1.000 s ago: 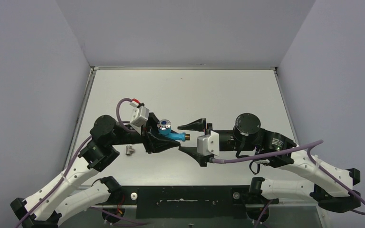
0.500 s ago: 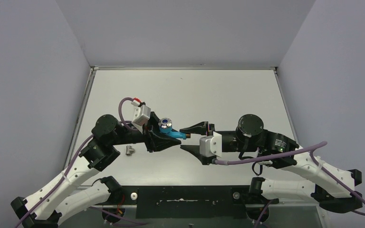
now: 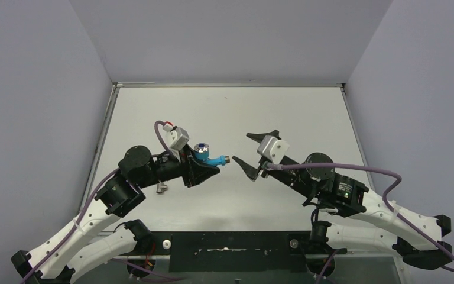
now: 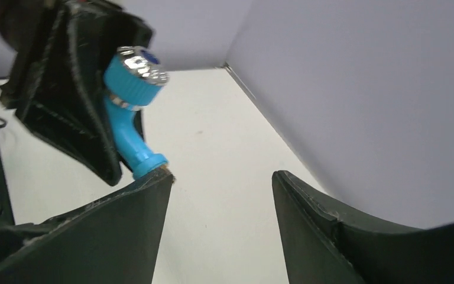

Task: Install the water faucets
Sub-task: Adjust the water faucet, then adjust the adaptor at the center of the board.

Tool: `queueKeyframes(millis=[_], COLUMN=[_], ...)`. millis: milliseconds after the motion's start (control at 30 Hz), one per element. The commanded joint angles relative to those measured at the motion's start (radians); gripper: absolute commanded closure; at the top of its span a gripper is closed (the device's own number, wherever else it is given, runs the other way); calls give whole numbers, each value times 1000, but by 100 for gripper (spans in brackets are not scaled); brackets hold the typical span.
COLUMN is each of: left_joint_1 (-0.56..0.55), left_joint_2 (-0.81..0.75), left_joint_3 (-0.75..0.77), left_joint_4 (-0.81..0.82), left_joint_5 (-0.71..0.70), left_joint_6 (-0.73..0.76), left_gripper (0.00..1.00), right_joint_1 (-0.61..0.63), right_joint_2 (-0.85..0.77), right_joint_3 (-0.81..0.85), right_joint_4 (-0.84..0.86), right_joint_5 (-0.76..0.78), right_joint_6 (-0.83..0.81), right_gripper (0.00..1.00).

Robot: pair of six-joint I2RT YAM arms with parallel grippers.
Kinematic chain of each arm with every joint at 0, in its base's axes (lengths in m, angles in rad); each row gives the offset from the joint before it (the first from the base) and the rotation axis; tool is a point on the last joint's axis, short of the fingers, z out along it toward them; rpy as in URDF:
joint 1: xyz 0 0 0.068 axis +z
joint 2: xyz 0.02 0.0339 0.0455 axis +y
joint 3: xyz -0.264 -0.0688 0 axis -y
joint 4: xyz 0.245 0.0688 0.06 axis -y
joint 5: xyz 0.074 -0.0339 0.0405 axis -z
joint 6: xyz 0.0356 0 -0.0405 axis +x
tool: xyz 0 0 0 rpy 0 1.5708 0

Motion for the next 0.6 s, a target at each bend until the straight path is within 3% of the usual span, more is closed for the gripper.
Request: queueKeyframes(millis=[0, 133, 267, 400, 567], left_joint_1=[8, 13, 40, 113, 237], left_joint_2=[10, 67, 116, 169, 270], left_joint_3=[7, 50, 80, 95, 107], left_joint_4=[-201, -370, -474, -532, -572], left_joint_5=[-252, -444, -562, -523, -408], left_joint_6=[-67, -111, -166, -127, -38], left_gripper=[100, 100, 100, 100, 100], right_joint_1=[1, 1, 0, 0, 1], right_joint_2=[-27, -26, -5, 46, 163], right_joint_3=[-80, -172, -277, -349, -323], right_joint_4=[33, -110, -179, -149, -178], right_joint_5=[497, 625, 611, 567, 550], right_joint_6=[344, 688, 989, 1128, 1200], right_gripper=[36, 35, 35, 35, 36])
